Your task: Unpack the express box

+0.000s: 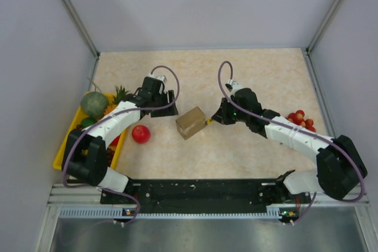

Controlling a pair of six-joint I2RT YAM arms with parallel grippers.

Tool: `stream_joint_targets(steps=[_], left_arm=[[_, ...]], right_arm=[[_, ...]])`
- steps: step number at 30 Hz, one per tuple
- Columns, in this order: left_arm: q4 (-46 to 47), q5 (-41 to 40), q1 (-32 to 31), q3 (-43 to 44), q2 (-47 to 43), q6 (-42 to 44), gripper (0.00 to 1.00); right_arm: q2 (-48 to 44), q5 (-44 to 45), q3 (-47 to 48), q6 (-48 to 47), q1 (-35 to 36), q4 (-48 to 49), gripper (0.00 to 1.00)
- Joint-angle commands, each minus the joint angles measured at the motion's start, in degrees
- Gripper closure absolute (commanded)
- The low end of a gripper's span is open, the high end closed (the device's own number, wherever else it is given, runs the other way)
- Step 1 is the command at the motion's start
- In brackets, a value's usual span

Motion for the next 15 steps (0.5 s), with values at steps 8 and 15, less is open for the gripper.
stream_joint_targets(steps=[8, 15], left_arm=[[1.54, 15.99, 0.62, 2.58, 9.61, 4.53, 0.46], [6.91, 22.68, 1.76, -1.11, 7.59, 4.89, 0.44]], right_arm=[[15.52, -2.74, 16.96, 2.95, -0.51, 7.5, 1.0], [23.71, -7.32, 25.57, 2.6, 0.11, 6.81, 1.0]])
